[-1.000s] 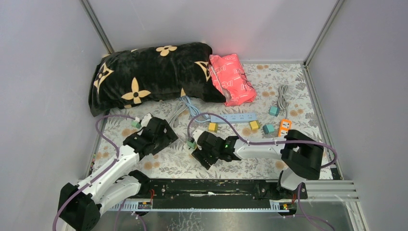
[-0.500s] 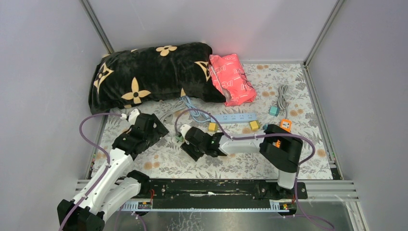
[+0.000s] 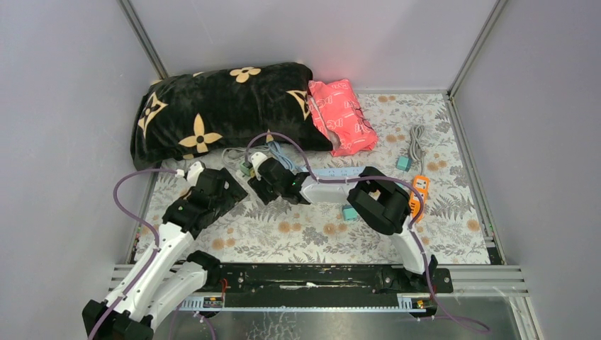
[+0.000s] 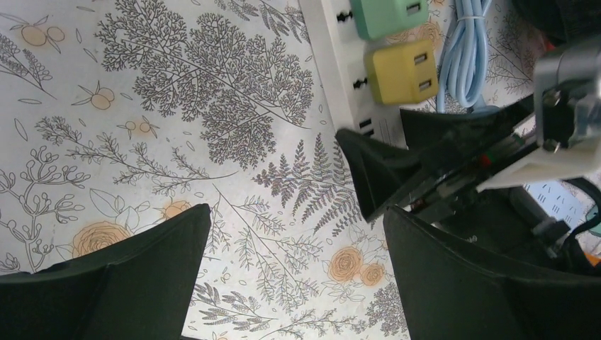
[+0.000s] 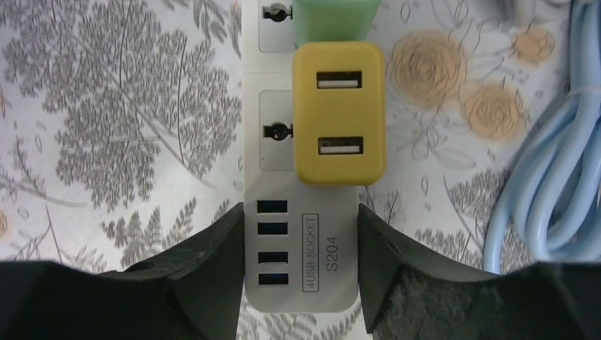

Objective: Insert the plug
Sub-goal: Move the socket to the center of the board.

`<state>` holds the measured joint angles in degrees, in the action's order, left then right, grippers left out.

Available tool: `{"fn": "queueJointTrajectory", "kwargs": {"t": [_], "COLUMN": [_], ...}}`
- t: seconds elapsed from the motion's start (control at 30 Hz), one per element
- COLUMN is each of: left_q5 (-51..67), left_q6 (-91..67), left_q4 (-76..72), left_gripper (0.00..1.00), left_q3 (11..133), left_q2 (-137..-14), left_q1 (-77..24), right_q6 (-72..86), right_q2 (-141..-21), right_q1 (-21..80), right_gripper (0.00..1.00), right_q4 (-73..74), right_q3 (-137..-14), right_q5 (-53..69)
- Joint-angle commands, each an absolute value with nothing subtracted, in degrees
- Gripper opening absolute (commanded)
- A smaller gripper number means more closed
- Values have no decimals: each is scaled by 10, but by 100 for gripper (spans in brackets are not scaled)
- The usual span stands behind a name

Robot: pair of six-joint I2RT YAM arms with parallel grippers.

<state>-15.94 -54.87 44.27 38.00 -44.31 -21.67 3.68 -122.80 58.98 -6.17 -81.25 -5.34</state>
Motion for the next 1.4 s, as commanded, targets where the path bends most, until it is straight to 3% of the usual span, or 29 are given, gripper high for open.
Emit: {"fn": "queueJointTrajectory", "kwargs": {"t": [0.0, 0.2, 0.4, 0.73, 1.0, 1.17, 1.37], "left_q5": [-184, -184, -175, -96, -124, -129, -151], "left_q6": [-564, -567, -567, -567, -594, -613, -629], "left_q4": [449, 452, 451, 373, 305, 245, 210], "left_gripper": [100, 100, 100, 100, 97, 90, 69], "left_q3": [369, 371, 380, 366, 384, 395, 416], "left_q2": [-433, -431, -444, -500, -614, -680, -771], "left_q1": [-212, -212, -212, -221, -279, -298, -307], "right_q6": [26, 30, 48, 60, 103, 108, 113], "right_q2": [-1261, -1219, -1119, -974, -856, -817, -806], "right_q1": [578, 577, 577, 577, 575, 563, 560], "right_gripper": [52, 80, 100, 99, 99, 99, 99], "right_q4": [-86, -100, -105, -118, -202, -244, -263], "right_q3": [-867, -831, -751, -581, -420, -370, -354], "right_q5": [-56, -54, -48, -142, -232, -300, -304]}}
